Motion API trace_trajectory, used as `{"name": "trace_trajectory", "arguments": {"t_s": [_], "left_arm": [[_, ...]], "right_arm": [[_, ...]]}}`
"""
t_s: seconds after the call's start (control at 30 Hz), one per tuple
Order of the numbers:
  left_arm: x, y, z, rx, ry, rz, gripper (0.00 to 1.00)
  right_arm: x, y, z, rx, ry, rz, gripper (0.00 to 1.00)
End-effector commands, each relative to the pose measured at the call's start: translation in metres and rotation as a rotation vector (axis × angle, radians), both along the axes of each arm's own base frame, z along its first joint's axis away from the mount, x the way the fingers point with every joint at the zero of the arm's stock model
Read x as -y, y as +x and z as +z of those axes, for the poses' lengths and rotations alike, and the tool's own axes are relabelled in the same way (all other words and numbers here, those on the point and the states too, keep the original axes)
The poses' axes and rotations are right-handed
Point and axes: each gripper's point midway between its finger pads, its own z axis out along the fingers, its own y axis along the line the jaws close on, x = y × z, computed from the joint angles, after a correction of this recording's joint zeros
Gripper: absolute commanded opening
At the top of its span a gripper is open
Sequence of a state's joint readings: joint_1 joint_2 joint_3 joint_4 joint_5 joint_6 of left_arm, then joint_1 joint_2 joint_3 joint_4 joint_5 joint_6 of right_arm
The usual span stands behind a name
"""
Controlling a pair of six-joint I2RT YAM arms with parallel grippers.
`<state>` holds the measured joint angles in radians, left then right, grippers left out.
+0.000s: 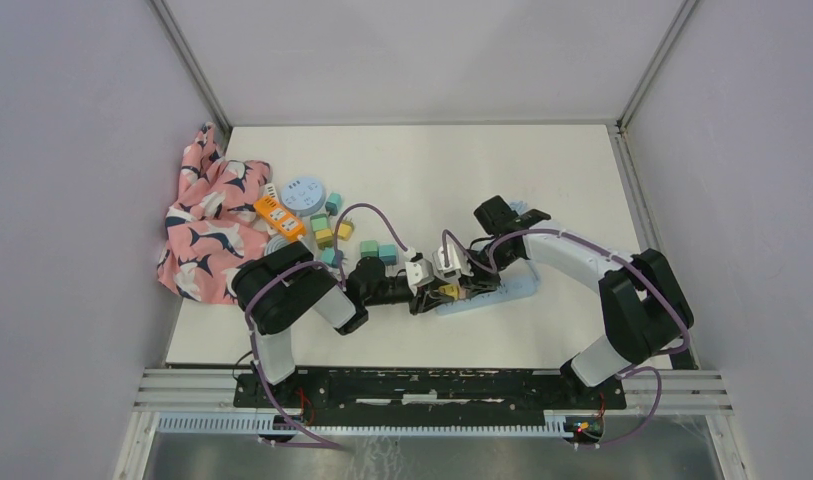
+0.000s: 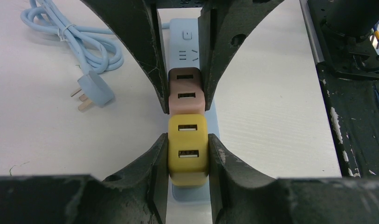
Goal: Pull the plug off the socket
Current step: Remove the plug from the socket.
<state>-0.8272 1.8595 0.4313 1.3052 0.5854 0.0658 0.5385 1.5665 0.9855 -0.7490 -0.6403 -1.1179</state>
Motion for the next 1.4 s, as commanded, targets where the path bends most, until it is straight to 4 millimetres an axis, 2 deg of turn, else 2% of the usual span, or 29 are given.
{"name": "trace_trajectory", "arguments": {"t_s": [0.0, 0.1, 0.23, 0.4, 0.47, 0.53, 0.67, 0.77, 0.93, 1.03, 1.13, 1.2, 1.27, 1.37], "left_arm": [[-0.002, 0.001, -0.007, 0.019, 0.035, 0.008, 0.03], [-0.002, 0.002, -0.007, 0.019, 0.036, 0.009, 0.03], [-0.003, 0.001, -0.008, 0.018, 0.037, 0.009, 0.03], [-0.002, 0.002, -0.007, 0.019, 0.035, 0.01, 0.03], [-0.002, 0.001, -0.007, 0.019, 0.035, 0.008, 0.03], [-0.002, 0.001, -0.006, 0.02, 0.035, 0.009, 0.03], [-0.002, 0.001, -0.006, 0.02, 0.035, 0.008, 0.03], [-0.003, 0.001, -0.007, 0.018, 0.036, 0.009, 0.03], [-0.002, 0.002, -0.006, 0.019, 0.035, 0.01, 0.03], [-0.003, 0.002, -0.007, 0.018, 0.037, 0.011, 0.03], [-0.003, 0.002, -0.007, 0.021, 0.036, 0.013, 0.03], [-0.003, 0.002, -0.007, 0.02, 0.037, 0.014, 0.03], [-0.003, 0.002, -0.007, 0.021, 0.036, 0.013, 0.03], [-0.003, 0.002, -0.006, 0.022, 0.036, 0.013, 0.03]], "right_arm": [[-0.018, -0.02, 0.022, -0.043, 0.105, 0.133, 0.0], [-0.033, -0.023, 0.023, -0.062, 0.127, 0.12, 0.0], [-0.048, -0.009, 0.035, -0.089, 0.15, -0.001, 0.0], [-0.025, 0.011, 0.028, -0.014, 0.079, -0.043, 0.0], [-0.012, 0.015, 0.025, 0.005, 0.054, -0.038, 0.0], [-0.006, 0.01, 0.024, 0.015, 0.045, 0.005, 0.0], [-0.014, -0.015, 0.027, -0.036, 0.113, 0.106, 0.0], [-0.026, -0.02, 0.026, -0.048, 0.134, 0.121, 0.0], [-0.046, -0.002, 0.038, -0.078, 0.182, -0.048, 0.0], [-0.037, 0.015, 0.038, -0.017, 0.147, -0.101, 0.0], [-0.02, 0.023, 0.037, 0.002, 0.125, -0.113, 0.0], [-0.009, 0.021, 0.035, 0.012, 0.107, -0.078, 0.0], [-0.003, 0.009, 0.034, 0.011, 0.106, 0.002, 0.0], [-0.009, -0.016, 0.037, -0.043, 0.177, 0.11, 0.0]]}}
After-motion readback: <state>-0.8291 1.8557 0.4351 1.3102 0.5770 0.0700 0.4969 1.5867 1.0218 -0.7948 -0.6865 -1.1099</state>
